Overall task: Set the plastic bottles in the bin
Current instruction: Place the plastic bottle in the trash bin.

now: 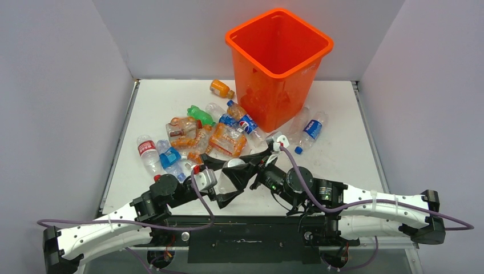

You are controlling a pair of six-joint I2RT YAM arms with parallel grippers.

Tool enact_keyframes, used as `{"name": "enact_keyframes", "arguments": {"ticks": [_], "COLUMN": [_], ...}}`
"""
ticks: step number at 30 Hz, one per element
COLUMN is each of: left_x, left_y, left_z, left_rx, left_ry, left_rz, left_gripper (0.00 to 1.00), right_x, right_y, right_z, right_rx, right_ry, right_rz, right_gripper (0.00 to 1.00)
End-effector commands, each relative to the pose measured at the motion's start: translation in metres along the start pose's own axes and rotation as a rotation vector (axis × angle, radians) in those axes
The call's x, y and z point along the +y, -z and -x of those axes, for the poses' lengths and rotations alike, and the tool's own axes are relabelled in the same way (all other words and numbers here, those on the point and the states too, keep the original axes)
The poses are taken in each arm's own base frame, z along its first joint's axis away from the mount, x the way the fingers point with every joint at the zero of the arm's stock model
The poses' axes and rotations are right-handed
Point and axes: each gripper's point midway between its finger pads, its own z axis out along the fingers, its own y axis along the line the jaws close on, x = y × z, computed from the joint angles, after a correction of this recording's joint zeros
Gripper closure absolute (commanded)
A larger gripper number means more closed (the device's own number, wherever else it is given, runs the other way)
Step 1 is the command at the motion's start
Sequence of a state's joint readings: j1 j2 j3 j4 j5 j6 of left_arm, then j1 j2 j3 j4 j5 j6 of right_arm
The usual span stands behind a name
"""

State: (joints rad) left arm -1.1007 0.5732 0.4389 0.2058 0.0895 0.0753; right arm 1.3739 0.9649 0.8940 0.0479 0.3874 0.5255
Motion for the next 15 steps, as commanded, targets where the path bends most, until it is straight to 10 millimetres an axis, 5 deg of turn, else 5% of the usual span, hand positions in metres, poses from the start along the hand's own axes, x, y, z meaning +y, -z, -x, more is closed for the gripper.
{"name": "enact_keyframes", "arguments": {"ticks": [1,5,9,13,15], "left_x": [0.004,0.004,0.002,0.002,0.003], "left_y": [-0.003,-0.004,-0.003,-0.001,-0.001], "left_z": [0.025,0.025,0.029,0.032,0.033], "left_rx": [-0.05,-0.04,-0.058,-0.077,-0.081], "left_ry": [-0.018,-0.018,-0.015,-0.012,-0.011], "left_rz": [0.018,0.015,0.006,0.006,0.011], "left_gripper": [0.01,0.17,0.48,0.6,0.61], "right_x": [0.034,0.037,0.03,0.026,0.023], "right_y": [0.008,0.008,0.005,-0.001,-0.002], "right_z": [0.04,0.042,0.038,0.024,0.017], "right_rx": [-0.091,-0.093,-0.082,-0.04,-0.029], "right_ry": [-0.107,-0.11,-0.092,-0.053,-0.046], "right_rz": [0.14,0.151,0.111,0.078,0.065], "right_gripper": [0.95,0.95,0.93,0.42,0.29]}}
